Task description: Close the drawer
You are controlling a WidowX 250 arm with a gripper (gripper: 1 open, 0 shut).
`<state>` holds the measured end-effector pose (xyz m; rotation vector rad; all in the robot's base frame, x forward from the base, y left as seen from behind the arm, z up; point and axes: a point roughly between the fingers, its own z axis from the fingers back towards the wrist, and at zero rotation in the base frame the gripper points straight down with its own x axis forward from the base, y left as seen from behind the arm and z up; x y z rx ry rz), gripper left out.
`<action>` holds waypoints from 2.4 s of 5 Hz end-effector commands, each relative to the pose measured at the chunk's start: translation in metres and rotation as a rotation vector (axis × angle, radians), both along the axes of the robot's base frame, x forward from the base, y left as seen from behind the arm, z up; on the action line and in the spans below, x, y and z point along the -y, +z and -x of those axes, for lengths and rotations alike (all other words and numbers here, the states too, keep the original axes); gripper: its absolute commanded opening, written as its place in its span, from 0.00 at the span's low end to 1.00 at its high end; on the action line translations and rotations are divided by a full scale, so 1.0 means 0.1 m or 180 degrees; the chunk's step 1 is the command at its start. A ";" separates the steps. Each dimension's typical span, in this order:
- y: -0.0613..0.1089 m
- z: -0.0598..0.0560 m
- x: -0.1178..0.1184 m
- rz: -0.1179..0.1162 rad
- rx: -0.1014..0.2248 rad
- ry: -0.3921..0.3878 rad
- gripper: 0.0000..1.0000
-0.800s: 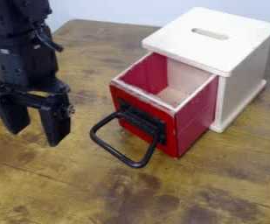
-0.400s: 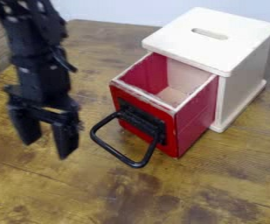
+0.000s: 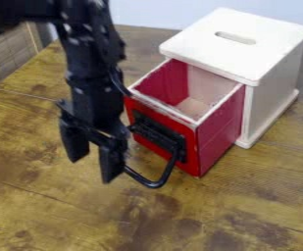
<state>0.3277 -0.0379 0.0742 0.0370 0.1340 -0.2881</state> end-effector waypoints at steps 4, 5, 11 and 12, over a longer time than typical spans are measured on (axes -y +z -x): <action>0.00 -0.51 0.14 -0.0025 0.0301 -0.0505 1.00; 0.02 -0.58 0.07 -0.0041 0.0329 -0.0415 1.00; 0.08 -1.08 0.33 -0.0076 0.0490 -0.1071 1.00; 0.04 -1.09 0.25 -0.0072 0.0480 -0.1037 0.00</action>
